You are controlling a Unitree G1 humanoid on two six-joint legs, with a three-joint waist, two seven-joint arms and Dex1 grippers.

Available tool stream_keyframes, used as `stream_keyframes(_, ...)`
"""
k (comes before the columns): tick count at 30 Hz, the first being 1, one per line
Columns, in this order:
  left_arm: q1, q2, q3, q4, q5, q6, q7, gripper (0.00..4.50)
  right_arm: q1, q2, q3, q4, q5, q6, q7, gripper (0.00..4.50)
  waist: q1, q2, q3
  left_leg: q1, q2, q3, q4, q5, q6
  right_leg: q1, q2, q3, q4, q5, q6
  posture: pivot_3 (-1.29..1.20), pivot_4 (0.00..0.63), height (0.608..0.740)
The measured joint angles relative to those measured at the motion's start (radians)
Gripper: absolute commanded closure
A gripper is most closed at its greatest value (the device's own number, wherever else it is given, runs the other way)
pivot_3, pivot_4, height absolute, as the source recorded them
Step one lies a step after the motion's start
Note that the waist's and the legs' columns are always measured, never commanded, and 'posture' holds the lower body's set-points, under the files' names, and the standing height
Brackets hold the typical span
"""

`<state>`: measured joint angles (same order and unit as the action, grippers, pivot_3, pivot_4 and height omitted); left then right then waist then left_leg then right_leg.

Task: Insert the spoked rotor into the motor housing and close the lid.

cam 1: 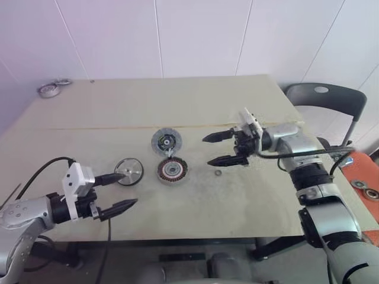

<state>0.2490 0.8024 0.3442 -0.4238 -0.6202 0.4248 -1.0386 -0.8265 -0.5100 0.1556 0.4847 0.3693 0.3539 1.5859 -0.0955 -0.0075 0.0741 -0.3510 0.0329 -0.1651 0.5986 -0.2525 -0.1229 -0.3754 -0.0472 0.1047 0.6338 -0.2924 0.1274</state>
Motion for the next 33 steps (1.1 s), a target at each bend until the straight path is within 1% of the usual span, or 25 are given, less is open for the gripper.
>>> stream_keyframes(4,-0.003,-0.010,-0.011,-0.007,0.000,0.000,0.011,0.02,0.025,-0.005,-0.002,-0.077,0.019,0.059,0.003,0.00,-0.001,0.000,0.000,0.001,0.000,0.000,0.000,0.000,0.000,0.001,0.000,0.000,0.000,0.000,0.000,0.00,0.000,0.740)
stream_keyframes(7,-0.009,-0.015,-0.015,-0.009,0.000,0.000,0.018,0.02,0.057,0.000,-0.002,-0.101,0.019,0.050,-0.016,0.00,-0.001,0.000,0.000,0.001,0.000,0.000,0.000,0.000,0.000,0.001,0.000,0.000,0.000,0.001,0.003,0.00,0.000,0.740)
stream_keyframes(14,-0.010,-0.017,-0.016,-0.009,0.000,0.000,0.017,0.02,0.113,0.004,0.027,-0.074,-0.074,-0.133,-0.061,0.00,-0.001,0.000,0.000,0.001,0.000,0.000,0.000,0.000,0.000,0.001,0.000,0.000,0.000,0.001,0.003,0.00,0.000,0.740)
stream_keyframes(20,-0.021,-0.016,-0.016,-0.009,0.000,0.001,0.016,0.02,0.120,0.024,0.069,0.050,-0.177,-0.310,-0.105,0.00,-0.001,0.000,0.000,0.001,0.000,0.000,0.000,0.000,0.000,0.001,0.000,0.000,0.000,0.002,0.003,0.00,0.000,0.740)
stream_keyframes(23,-0.020,-0.017,-0.016,-0.009,0.000,0.001,0.016,0.02,0.120,0.033,0.070,0.092,-0.191,-0.329,-0.106,0.00,-0.001,0.000,0.000,0.002,0.000,0.000,0.000,0.000,0.000,0.002,0.000,0.000,0.000,0.002,0.003,0.00,0.000,0.740)
stream_keyframes(29,-0.008,-0.018,-0.015,-0.014,-0.001,0.001,0.019,0.02,0.109,0.052,0.071,0.245,-0.244,-0.423,-0.125,0.00,-0.002,0.000,0.000,0.003,0.000,0.000,0.000,0.000,0.000,0.003,0.000,0.000,0.000,0.001,0.002,0.00,0.000,0.740)
stream_keyframes(33,-0.006,-0.020,-0.014,-0.022,-0.002,0.001,0.023,0.02,0.069,0.062,0.071,0.364,-0.280,-0.478,-0.144,0.00,-0.004,0.000,0.000,0.004,0.000,0.000,0.000,0.000,0.000,0.004,0.000,0.000,0.000,0.001,0.002,0.00,0.000,0.740)
